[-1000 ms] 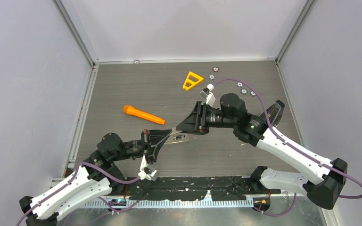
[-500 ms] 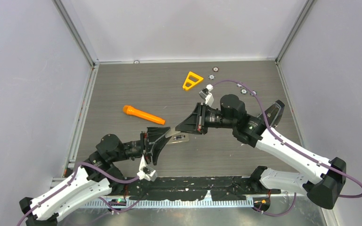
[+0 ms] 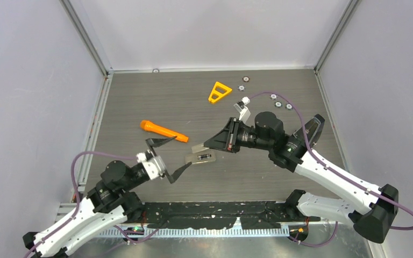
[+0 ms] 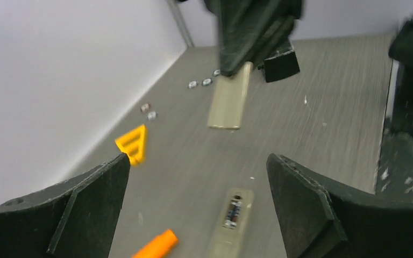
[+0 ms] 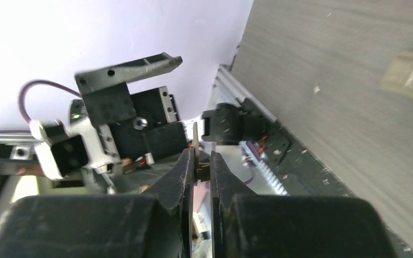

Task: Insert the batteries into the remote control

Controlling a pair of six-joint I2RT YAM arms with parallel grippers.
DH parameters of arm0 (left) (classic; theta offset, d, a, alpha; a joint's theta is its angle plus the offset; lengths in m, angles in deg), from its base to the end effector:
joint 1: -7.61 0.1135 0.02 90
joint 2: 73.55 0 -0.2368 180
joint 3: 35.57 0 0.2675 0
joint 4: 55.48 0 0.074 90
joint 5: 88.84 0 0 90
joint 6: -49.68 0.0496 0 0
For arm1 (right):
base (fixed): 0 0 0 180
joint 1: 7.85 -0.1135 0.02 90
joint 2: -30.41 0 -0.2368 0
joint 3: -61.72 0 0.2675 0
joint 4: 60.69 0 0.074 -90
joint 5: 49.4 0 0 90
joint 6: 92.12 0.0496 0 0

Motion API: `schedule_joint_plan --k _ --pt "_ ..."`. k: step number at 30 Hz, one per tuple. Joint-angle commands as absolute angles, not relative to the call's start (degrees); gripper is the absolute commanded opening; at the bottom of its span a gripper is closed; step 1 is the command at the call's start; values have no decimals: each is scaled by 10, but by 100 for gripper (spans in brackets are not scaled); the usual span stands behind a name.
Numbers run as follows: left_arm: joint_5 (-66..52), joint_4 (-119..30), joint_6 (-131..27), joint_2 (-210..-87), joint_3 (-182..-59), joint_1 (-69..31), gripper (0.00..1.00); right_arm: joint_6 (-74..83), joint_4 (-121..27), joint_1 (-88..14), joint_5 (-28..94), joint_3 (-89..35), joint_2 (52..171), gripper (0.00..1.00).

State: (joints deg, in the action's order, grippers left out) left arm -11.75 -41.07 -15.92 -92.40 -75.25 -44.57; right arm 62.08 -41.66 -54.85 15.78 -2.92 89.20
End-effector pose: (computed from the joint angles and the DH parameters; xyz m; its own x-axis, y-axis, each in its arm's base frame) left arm 0.0940 -0.1391 0.2988 0.4368 0.0940 -0.8947 0.7969 0.4211 0.4333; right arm 0.1752 0.2185 0.3162 -0.9163 0.2156 -0.3376 -0.2702 0.2894 0.9183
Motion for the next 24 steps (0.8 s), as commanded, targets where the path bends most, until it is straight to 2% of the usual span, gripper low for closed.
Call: schedule_joint_plan --k 1,5,8,11,17,24 --pt "106 -355 -537 -897 -769 -448 100 513 -400 -544 242 -13 879 5" --pt "221 -278 -671 -907 -773 -447 100 464 -402 -545 279 8 909 5" --pt "220 -214 -786 -961 -787 -436 100 456 -417 -544 294 20 948 5" --pt "122 -213 -864 -1039 -783 -382 100 451 -452 -545 296 30 1004 5" --pt "-149 -335 -939 -1150 -707 -190 100 403 -457 -546 310 -1 1098 5" --pt "-262 -447 -981 -1251 -665 -145 100 375 -513 -543 295 -13 1174 5"
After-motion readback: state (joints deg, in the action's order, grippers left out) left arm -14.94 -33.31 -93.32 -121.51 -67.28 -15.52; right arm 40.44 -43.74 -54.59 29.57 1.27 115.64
